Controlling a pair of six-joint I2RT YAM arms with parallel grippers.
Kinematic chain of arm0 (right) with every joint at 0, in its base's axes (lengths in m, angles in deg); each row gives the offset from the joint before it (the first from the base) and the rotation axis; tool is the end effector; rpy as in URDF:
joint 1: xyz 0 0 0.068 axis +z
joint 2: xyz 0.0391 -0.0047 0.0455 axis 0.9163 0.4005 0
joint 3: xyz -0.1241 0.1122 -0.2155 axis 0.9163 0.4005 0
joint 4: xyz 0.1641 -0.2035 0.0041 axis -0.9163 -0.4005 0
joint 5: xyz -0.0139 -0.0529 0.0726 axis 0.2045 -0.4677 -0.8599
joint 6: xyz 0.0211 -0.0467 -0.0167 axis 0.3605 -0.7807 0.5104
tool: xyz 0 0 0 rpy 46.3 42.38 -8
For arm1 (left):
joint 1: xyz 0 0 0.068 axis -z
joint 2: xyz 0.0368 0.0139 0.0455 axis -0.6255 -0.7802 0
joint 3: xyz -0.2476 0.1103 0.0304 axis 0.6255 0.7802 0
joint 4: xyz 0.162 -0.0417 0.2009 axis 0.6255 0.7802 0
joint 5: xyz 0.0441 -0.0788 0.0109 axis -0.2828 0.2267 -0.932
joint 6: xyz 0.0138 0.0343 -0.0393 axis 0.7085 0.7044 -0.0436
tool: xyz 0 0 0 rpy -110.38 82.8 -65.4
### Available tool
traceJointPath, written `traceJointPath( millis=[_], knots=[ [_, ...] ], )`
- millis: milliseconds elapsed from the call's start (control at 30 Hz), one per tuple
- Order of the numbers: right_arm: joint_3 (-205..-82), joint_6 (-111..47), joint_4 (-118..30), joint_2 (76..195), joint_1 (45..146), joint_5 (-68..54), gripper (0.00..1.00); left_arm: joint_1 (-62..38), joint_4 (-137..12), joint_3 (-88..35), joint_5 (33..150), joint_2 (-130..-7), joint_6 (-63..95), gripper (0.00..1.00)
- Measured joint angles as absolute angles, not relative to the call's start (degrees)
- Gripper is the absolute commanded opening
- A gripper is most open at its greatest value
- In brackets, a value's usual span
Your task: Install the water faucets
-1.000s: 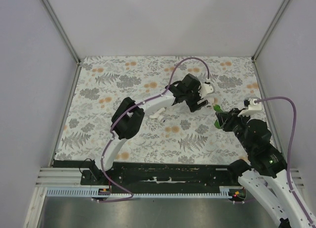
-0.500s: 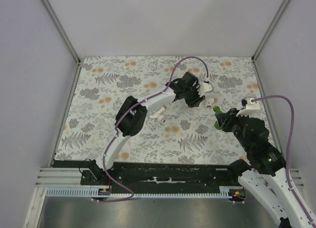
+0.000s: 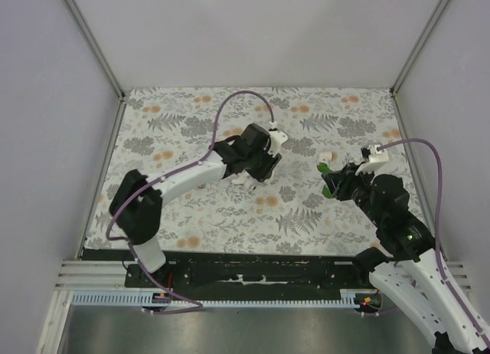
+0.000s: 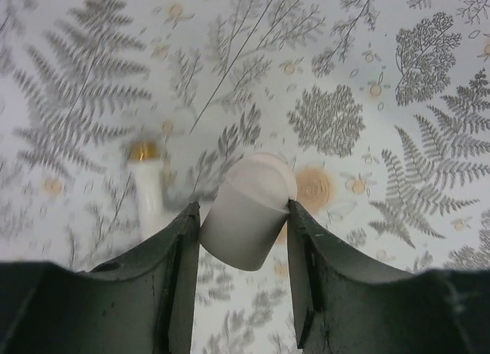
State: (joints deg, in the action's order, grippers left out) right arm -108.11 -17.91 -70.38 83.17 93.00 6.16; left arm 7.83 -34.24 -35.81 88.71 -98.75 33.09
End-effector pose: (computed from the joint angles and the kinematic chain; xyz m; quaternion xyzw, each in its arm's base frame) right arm 0.1092 0.0512 0.3215 -0.0108 0.7916 0.2140 0.5722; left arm 0.2785 -0.2991 0.2398 0.4248 0.8369 -0.1638 0.3037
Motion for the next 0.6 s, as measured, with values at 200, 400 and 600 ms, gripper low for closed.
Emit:
traceJointPath(
  millis=[200,400,600],
  knots=[
    [-107.48,-18.02,-64.55,88.28,93.0,0.56,0.0,7.52,-35.57,-17.84,77.11,-78.21,18.06,0.14],
    [-106.3,-17.58,-59.15,93.42,93.0,-3.83,0.0,7.48,-34.42,-4.38,67.75,-72.87,7.35,0.13],
    [-105.49,-17.1,-56.61,94.53,93.0,-5.62,0.0,7.48,-34.04,-1.84,62.59,-74.91,3.11,0.2]
  ],
)
